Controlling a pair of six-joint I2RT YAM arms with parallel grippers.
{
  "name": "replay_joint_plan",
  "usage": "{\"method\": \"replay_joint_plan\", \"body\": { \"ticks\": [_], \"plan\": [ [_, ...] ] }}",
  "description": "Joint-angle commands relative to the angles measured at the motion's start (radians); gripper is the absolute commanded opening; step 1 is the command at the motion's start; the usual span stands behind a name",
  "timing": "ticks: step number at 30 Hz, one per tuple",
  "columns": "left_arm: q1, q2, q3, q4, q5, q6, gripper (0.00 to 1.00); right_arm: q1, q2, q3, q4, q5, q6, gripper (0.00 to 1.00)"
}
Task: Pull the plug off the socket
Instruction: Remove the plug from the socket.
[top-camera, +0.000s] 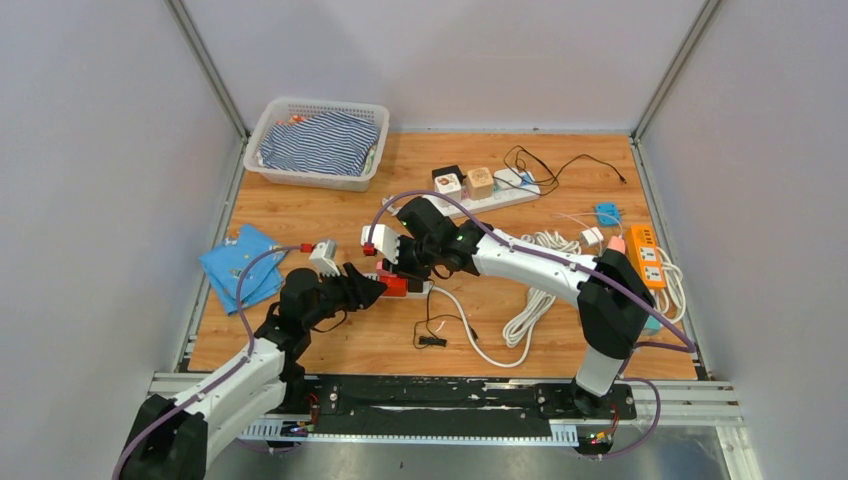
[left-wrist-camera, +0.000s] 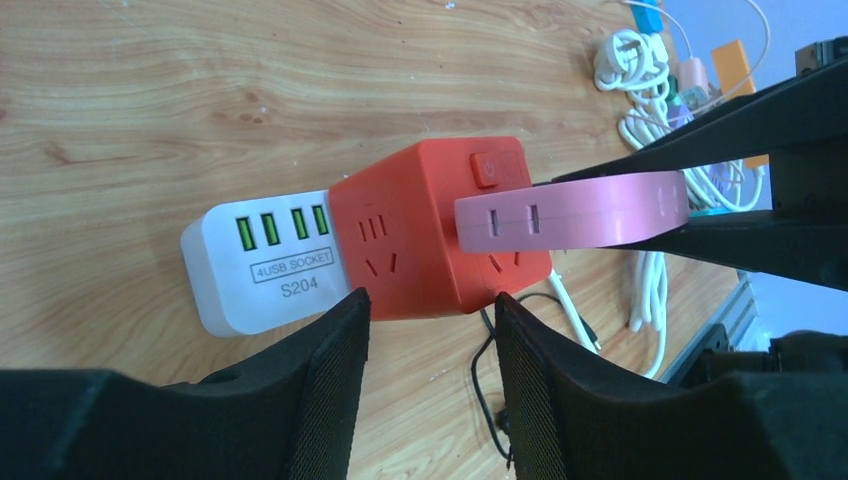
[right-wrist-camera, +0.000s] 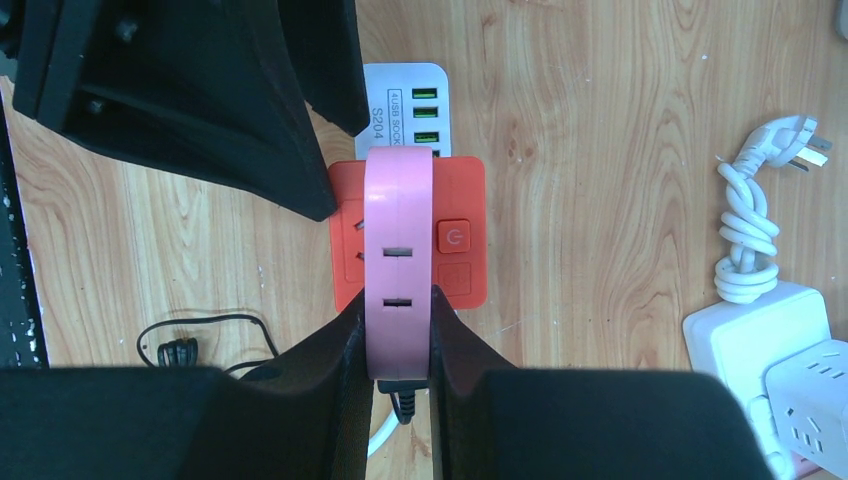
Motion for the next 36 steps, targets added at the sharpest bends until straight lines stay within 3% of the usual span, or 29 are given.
{"method": "replay_joint_plan", "body": {
  "ticks": [1, 11, 17, 20, 30, 36],
  "plan": [
    [-0.005, 0.052, 0.018, 0.044, -0.014, 0.015, 0.5, 0.021, 0.026, -0.009, -0.038, -0.017, -0.016, 0.0],
    [-0.005, 0.128, 0.012, 0.044, -0.027, 0.035, 0.27, 0.024, -0.003, -0.023, -0.033, -0.066, -0.032, 0.0],
    [-0.004, 0.131, 0.01, 0.044, -0.026, 0.032, 0.24, 0.047, -0.015, -0.03, -0.033, -0.095, -0.045, 0.0],
    [-0.005, 0.091, 0.008, 0.043, 0.003, 0.027, 0.26, 0.047, -0.001, -0.023, -0.03, -0.026, -0.032, 0.0],
    [-0.003, -0.123, -0.052, 0.041, 0.072, -0.032, 0.52, 0.046, 0.014, -0.019, -0.02, 0.048, -0.02, 0.0],
    [-0.003, -0.054, -0.02, 0.044, -0.001, -0.052, 0.57, 0.046, 0.011, -0.021, -0.02, 0.033, -0.021, 0.0]
  ]
}}
